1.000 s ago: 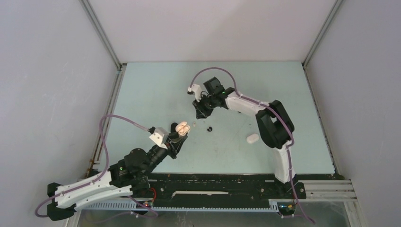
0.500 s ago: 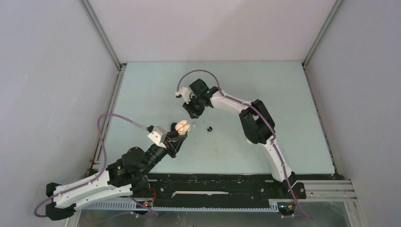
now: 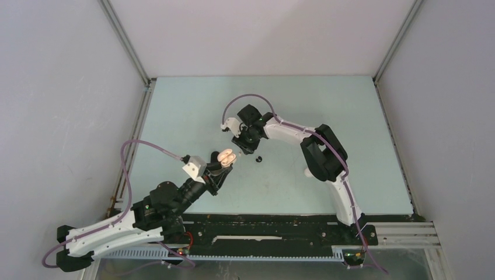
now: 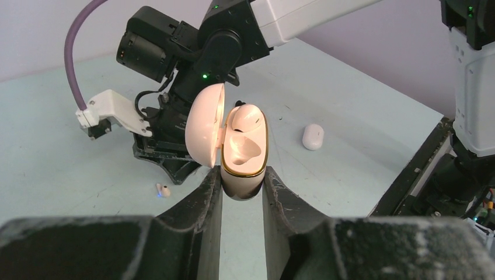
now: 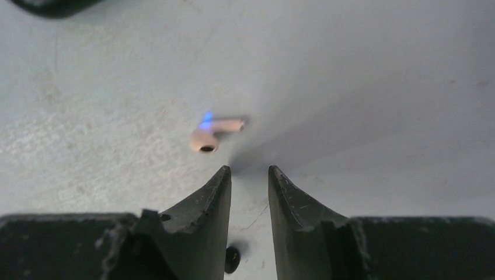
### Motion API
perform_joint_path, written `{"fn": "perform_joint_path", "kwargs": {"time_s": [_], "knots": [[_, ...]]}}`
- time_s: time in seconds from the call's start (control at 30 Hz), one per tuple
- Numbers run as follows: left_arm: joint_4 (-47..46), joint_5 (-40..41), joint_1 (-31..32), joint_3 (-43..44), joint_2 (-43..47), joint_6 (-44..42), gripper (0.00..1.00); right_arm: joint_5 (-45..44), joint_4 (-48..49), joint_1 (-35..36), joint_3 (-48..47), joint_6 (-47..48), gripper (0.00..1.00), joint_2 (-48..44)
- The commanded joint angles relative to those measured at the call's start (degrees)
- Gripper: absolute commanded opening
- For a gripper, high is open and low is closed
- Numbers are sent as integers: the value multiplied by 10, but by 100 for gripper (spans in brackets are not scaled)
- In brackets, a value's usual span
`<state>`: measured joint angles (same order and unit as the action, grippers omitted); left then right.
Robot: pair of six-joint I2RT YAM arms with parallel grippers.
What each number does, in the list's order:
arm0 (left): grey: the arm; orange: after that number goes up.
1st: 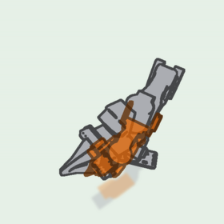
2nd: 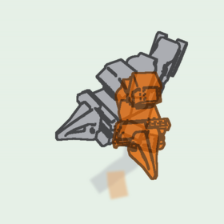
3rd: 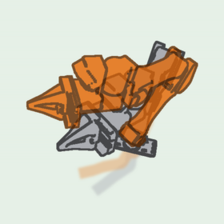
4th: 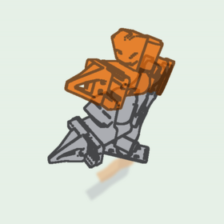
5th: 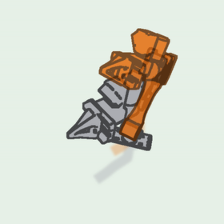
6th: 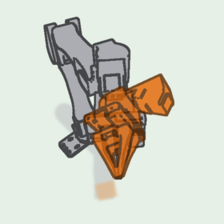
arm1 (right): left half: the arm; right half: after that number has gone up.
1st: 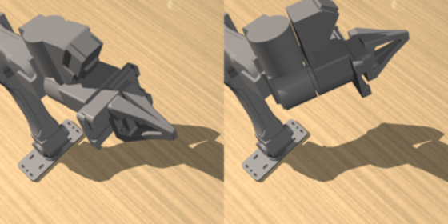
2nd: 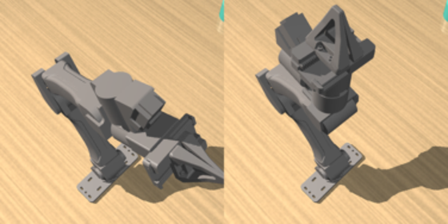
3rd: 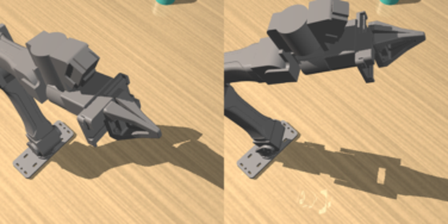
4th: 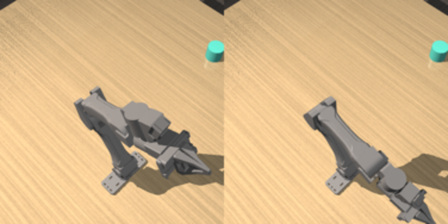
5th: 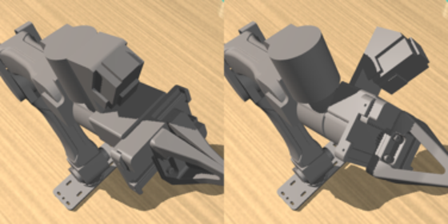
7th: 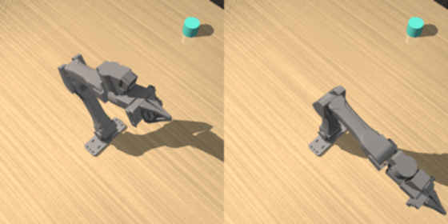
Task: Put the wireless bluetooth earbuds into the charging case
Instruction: Pick up the earbud from the center of the board.
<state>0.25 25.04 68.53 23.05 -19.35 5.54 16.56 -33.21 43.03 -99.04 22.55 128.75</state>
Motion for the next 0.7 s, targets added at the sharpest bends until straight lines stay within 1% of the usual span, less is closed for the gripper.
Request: {"fn": "perform_joint_path", "kwargs": {"time_s": [0.0,0.13,0.27,0.47,0.67], "knots": [[-27,-17,4,5,6,-13,0,-10,-16,19,46,-1,33,-30],[-10,-17,4,11,17,-17,0,4,-10,8,41,-20,31,-47],[-6,-15,4,13,27,-18,0,9,2,-9,11,-27,30,-50],[11,-13,4,19,22,-22,0,-10,-14,-2,-58,-45,30,2],[9,-18,4,24,9,-18,0,-6,-12,3,-97,-57,31,35]]}}
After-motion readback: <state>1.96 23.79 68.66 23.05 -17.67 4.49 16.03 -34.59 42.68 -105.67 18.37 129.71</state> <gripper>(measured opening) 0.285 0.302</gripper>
